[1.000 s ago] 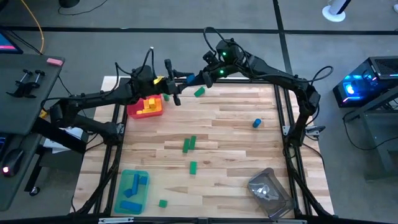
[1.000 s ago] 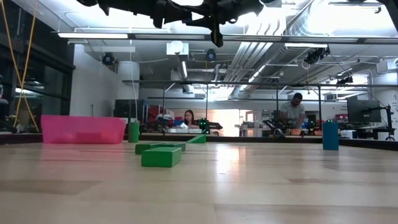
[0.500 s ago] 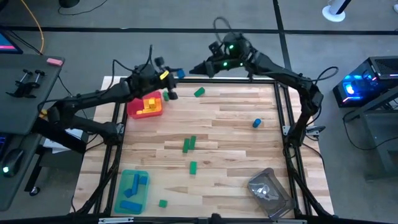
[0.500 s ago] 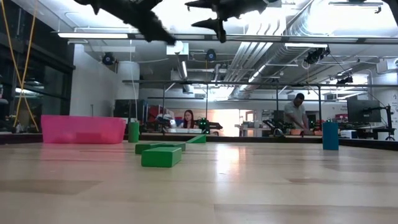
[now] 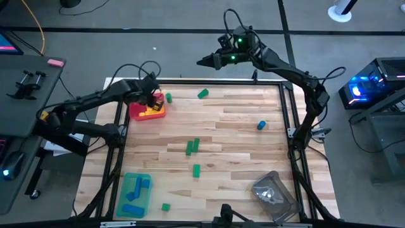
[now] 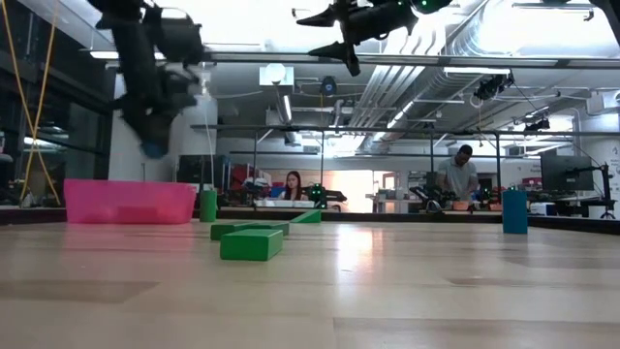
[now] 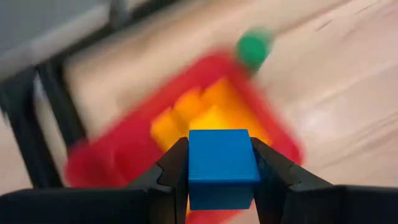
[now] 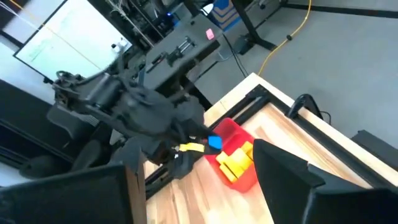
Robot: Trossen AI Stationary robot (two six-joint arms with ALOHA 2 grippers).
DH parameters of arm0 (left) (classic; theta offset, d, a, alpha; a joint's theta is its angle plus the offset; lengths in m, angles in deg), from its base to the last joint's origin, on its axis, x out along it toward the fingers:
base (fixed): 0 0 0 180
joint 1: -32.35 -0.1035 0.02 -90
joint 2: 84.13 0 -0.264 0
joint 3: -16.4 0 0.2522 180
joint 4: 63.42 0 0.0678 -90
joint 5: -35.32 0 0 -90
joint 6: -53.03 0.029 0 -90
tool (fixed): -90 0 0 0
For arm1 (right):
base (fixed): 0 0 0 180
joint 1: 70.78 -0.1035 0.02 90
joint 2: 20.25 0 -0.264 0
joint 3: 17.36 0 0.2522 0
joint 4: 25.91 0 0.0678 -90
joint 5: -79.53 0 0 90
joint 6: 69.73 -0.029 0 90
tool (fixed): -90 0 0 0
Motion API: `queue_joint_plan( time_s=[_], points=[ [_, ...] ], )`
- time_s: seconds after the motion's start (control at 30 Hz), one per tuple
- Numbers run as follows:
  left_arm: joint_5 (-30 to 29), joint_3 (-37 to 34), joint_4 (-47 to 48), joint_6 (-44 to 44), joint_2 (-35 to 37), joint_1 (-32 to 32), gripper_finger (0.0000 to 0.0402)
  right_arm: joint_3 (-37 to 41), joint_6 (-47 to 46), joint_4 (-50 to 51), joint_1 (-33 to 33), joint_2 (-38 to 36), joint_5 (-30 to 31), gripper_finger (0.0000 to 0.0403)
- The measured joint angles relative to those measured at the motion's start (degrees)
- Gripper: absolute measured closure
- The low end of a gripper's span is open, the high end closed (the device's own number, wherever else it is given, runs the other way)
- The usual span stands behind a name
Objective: Sort blocks
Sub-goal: Put the blue block into the green bin
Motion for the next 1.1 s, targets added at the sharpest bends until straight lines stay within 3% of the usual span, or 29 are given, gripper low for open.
queue_joint_plan(
  time_s=[0.17, 0.3, 0.37, 0.47, 0.57, 0.63, 0.73, 0.8, 0.87, 1.03, 1.1],
  points=[
    [2.0, -3.5, 2.7, -4.1, -0.5, -1.5, 0.0295, 0.0, 0.8, 0.3, 0.1, 0.0, 0.0, 0.0217],
    [4.2, -1.4, 1.0, -1.3, -0.4, -1.4, 0.0298, 0.0, 1.3, 0.4, 0.1, 0.0, 0.0, 0.0217],
    [10.6, 0.9, -1.4, 3.8, 0.5, -0.5, 0.0298, 0.0, 1.3, 0.4, 0.1, 0.0, 0.0, 0.0217],
    [27.8, 3.3, 1.0, 11.1, 3.3, 2.9, 0.0298, 0.0, 1.3, 0.4, 0.1, 0.0, 0.0, 0.0217],
    [47.0, 2.7, 9.9, 6.8, 6.6, 8.2, 0.0298, 0.0, 1.5, 0.5, 0.2, 0.0, 0.0, 0.0217],
    [52.4, 1.1, 16.7, -0.9, 8.9, 14.2, 0.0298, 0.0, 2.6, 0.6, 0.2, 0.0, -0.1, 0.0217],
    [53.4, -2.6, 21.4, -14.6, 12.2, 26.5, 0.0297, 0.0, 4.9, 2.1, 0.2, 0.0, -0.2, 0.0217],
    [57.4, -5.6, 17.1, -26.2, 14.2, 35.4, 0.0297, 0.0, 6.3, 3.4, 0.2, 0.0, -0.2, 0.0217],
    [60.8, -8.6, 6.5, -38.0, 15.0, 43.9, 0.0296, 0.0, 7.9, 5.0, 0.2, 0.0, -0.3, 0.0217],
    [59.1, -15.5, -32.8, -64.5, 12.1, 60.5, 0.0296, 0.0, 9.2, 7.3, 0.2, 0.0, -0.2, 0.0217],
    [57.8, -17.5, -41.4, -71.3, 9.1, 65.1, 0.0294, 0.0, 10.2, 7.4, 0.2, 0.0, 0.0, 0.0217]
  ],
)
